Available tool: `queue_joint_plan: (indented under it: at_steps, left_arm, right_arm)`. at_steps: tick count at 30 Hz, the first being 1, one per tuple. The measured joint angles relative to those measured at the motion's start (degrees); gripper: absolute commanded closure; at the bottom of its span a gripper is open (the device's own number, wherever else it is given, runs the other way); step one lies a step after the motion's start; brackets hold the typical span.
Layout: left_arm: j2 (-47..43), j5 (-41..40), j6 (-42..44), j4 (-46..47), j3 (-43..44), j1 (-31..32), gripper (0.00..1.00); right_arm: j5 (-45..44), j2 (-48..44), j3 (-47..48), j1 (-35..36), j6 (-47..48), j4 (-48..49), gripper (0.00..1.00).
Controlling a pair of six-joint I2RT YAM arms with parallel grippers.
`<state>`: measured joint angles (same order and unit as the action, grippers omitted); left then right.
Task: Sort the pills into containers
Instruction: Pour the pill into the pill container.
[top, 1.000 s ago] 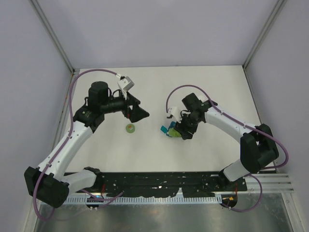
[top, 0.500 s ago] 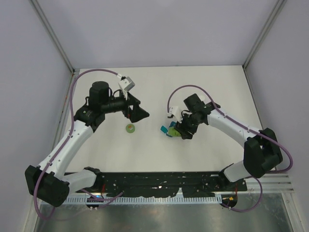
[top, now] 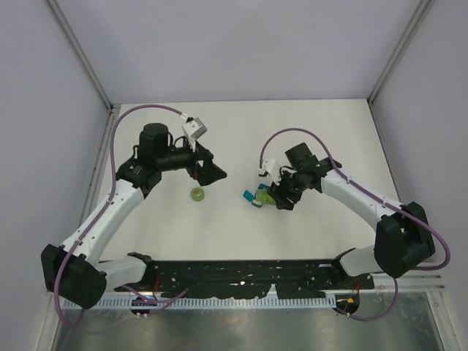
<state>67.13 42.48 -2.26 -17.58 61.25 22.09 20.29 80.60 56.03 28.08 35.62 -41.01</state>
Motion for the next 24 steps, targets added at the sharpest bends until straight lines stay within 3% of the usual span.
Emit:
queue_joint_plan:
  at_steps: [24]
  left_arm:
    - [11.63,-0.92,-0.79,5.09,-1.22,0.04,0.04]
  right_arm:
    - [9.22,-12.48,-4.96,-3.48,-3.48,6.71,0.94]
